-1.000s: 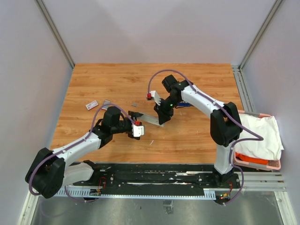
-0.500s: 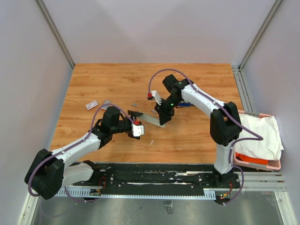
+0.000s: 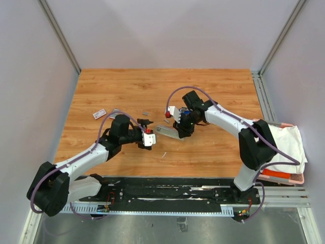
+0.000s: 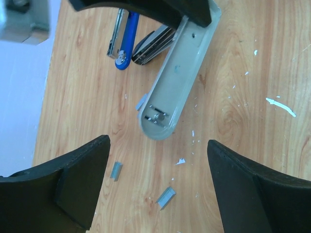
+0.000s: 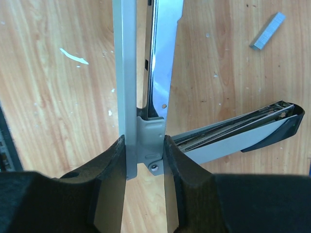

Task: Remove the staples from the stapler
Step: Unload the staple at the center of the board.

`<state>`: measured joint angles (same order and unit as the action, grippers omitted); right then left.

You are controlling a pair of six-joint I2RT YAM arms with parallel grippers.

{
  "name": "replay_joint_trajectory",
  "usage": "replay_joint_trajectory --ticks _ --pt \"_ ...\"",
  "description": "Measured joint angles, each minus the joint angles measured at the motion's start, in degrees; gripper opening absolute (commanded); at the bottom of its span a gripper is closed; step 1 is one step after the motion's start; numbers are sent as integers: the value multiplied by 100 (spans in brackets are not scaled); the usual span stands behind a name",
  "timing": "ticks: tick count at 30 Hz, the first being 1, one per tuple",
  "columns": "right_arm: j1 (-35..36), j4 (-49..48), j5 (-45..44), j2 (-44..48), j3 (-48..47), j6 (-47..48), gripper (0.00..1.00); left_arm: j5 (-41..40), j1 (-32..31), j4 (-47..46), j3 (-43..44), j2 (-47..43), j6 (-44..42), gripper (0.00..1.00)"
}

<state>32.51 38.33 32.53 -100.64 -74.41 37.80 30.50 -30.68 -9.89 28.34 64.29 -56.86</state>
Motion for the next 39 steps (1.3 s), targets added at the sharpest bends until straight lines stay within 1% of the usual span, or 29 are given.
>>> replay_joint_trajectory --ticks 4,10,18,27,32,36,39 --pt "0 -778 -256 363 706 22 1 9 140 160 114 0 57 86" --pt "33 -1711 -507 730 1484 35 1 234 466 597 485 42 258 86" --pt "173 -2774 -1073 1113 2339 -15 1 728 553 1233 1248 588 820 85" --pt "691 -3733 -2085 1576 2844 129 1 1246 553 2347 2304 1606 1349 84" --pt "857 -4212 -2583 1786 3106 302 1 1394 553 2673 2782 1838 1646 83" --pt "876 -4496 -2935 1814 3187 424 0 1467 553 2859 3136 2028 1891 81" --pt "933 -4682 -3185 1838 3244 542 1 1469 553 3051 3499 2334 2096 79"
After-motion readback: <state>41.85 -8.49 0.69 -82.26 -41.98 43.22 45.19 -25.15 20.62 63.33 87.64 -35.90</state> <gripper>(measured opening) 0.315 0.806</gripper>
